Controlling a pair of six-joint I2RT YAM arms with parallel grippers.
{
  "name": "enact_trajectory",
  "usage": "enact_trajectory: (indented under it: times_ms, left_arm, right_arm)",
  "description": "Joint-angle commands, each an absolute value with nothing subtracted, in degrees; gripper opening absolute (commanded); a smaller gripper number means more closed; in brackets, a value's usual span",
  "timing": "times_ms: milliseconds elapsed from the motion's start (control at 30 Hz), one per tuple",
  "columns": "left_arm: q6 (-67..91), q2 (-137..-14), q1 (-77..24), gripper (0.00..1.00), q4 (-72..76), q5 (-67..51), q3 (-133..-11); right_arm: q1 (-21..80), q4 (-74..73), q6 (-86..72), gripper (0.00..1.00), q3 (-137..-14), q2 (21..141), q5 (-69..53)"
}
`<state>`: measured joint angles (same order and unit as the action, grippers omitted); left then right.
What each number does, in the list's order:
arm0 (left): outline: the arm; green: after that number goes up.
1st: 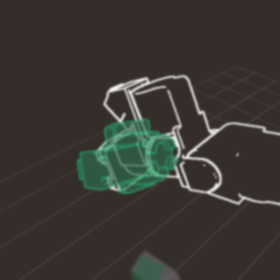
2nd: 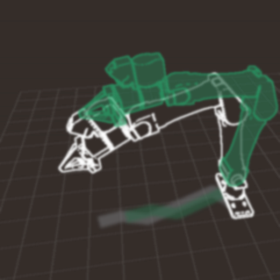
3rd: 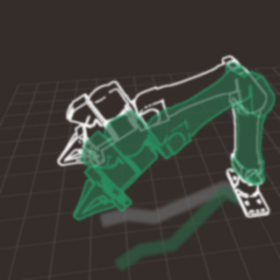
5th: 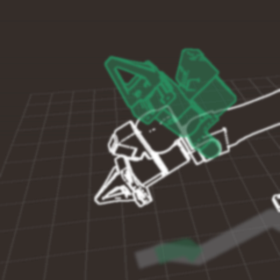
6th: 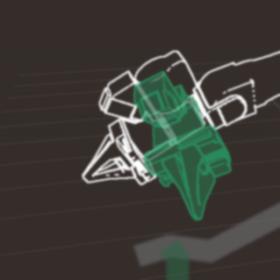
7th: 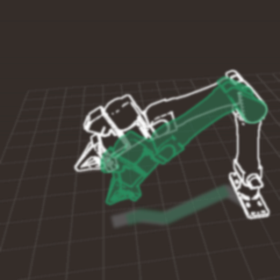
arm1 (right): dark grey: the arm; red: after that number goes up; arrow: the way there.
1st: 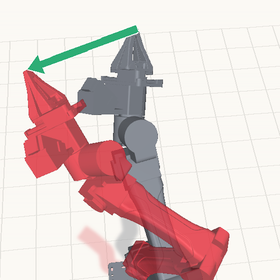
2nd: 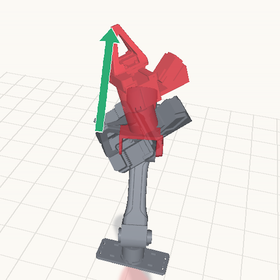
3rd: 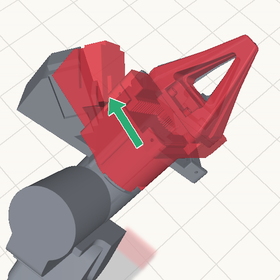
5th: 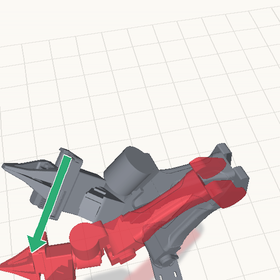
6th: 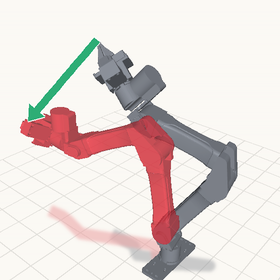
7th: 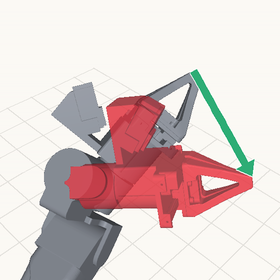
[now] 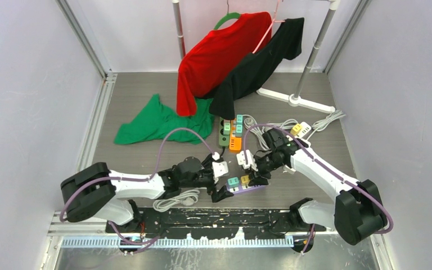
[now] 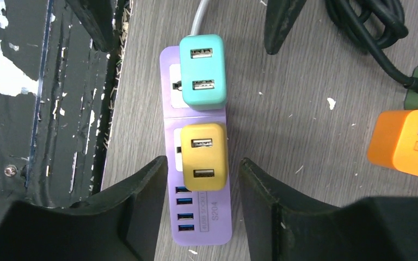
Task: Pull the plug off the socket
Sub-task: Remove the plug from the socket.
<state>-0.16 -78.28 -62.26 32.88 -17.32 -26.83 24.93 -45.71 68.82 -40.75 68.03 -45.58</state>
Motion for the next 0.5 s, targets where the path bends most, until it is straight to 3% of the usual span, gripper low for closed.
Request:
enact_trajectory:
  times_ms: [0, 467]
  left_arm:
    - [-4.29, -81.68, -62.58, 0.92, 41.53, -15.37, -29.22]
    - [-3.61, -89.05, -62.59, 0.46, 41.42, -17.06, -32.82]
  right_arm:
    - [25.91, -42.54, 67.77, 0.54, -40.09, 68.50, -44.37]
    - [27.10, -43.69, 69.95, 0.40, -39.70, 69.14, -45.68]
